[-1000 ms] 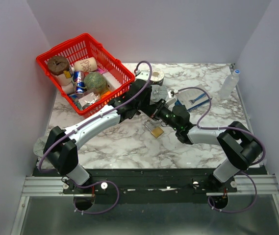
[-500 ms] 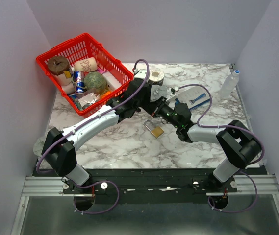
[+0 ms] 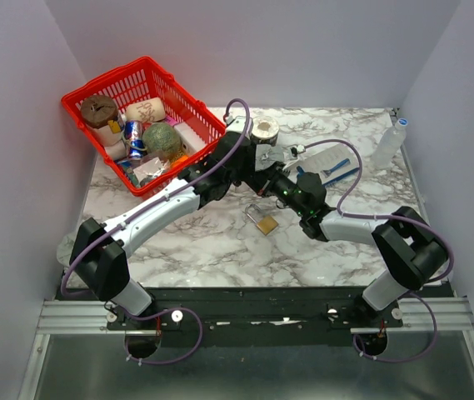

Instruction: Unlock with the key

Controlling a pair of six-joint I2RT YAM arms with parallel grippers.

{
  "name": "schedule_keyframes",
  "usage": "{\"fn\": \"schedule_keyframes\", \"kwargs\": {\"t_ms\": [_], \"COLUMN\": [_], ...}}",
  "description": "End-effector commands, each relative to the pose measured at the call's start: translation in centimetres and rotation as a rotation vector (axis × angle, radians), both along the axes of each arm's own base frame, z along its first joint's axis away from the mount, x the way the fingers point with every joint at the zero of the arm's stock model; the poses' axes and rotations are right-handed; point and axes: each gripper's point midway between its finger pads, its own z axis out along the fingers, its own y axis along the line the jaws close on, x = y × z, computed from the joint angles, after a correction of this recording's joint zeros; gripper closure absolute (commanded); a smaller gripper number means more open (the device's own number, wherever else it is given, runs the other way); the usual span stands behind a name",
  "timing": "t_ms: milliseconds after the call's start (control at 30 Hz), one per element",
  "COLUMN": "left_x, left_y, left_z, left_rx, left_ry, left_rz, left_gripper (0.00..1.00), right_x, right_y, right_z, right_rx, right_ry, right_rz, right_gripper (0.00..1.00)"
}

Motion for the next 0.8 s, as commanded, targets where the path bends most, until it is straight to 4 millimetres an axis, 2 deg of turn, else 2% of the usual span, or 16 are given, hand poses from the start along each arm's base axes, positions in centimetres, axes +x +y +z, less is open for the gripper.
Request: {"fn": "schedule_keyframes", "kwargs": {"t_ms": [0,200,400,567,767], "left_x": [-5.0,-5.3,-5.6,-5.6,-6.6], "left_y": [0.2,-0.1,-0.7,-1.2,-2.1], "left_z": [-3.8,-3.1,-2.2,-0.9,0.9], "left_rx": [0.083,0.061,-0.003,-0.095,-0.204], "left_ry": [0.196,0.173,0.166,0.153,0.147], "left_rz": [-0.124,-0.158,-0.202,-0.252,-0.354], "left_gripper": [1.0,1.0,1.0,1.0,1.0], "right_x": [5.3,5.0,3.6,2.3,1.1], "right_y": [-5.4,-6.1,-6.1,-6.5,-7.2], "right_z": [8.0,8.5,9.2,9.9,10.7], "right_rx": [0.124,0.148,0.147,0.145,0.146], "right_ry": [-0.193,-0.197,-0.231,-0.252,-0.273], "right_rz": [-0.319,-0.283,-0.19,-0.124,-0.061], "right_gripper": [0.99,0.99,0.99,0.99,0.99]}}
